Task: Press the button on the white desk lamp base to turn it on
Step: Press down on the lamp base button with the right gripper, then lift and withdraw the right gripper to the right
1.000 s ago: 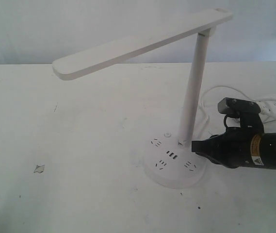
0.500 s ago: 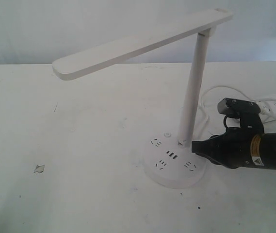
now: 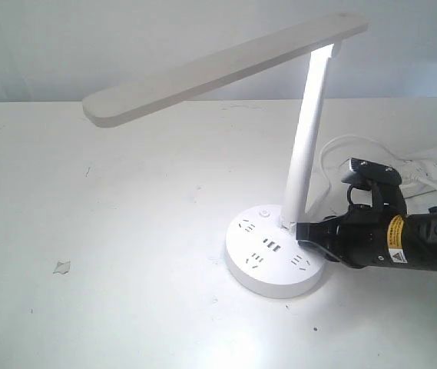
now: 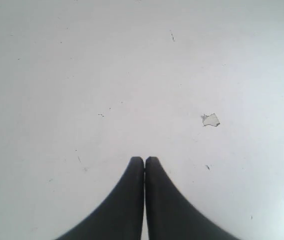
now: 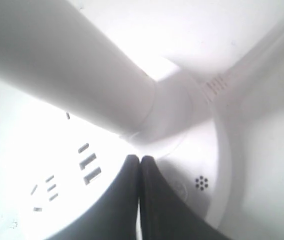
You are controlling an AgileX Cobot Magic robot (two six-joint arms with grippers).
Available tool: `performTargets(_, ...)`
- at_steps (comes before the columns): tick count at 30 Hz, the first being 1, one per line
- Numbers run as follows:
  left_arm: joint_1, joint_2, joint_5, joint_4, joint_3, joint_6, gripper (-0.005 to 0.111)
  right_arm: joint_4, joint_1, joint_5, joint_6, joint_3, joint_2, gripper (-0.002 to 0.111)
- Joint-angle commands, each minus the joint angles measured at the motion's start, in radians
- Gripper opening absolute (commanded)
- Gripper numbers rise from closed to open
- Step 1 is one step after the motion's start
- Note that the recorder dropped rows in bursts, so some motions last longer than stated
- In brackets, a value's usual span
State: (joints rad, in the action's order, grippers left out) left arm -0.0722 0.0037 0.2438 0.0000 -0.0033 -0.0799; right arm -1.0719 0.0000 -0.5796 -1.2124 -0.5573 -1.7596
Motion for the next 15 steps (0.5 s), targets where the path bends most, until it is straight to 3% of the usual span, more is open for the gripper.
performTargets(1,0.005,-0.004,0.003,0.000,0.003,-0.003,0.000,-0.017,0.001,0.076,0.005,0.007,-0.022,0.000)
performTargets(5,0.005,-0.004,0.003,0.000,0.003,-0.003,0.000,-0.025,0.001,-0.038,0.005,0.011,-0.020,0.000)
performTargets(14,0.005,-0.004,0.003,0.000,0.003,-0.003,0.000,-0.088,0.001,-0.638,0.047,0.011,0.054,0.000)
performTargets(15,0.005,-0.004,0.003,0.000,0.003,-0.003,0.000,-0.102,0.001,-0.641,0.066,0.011,0.066,0.000)
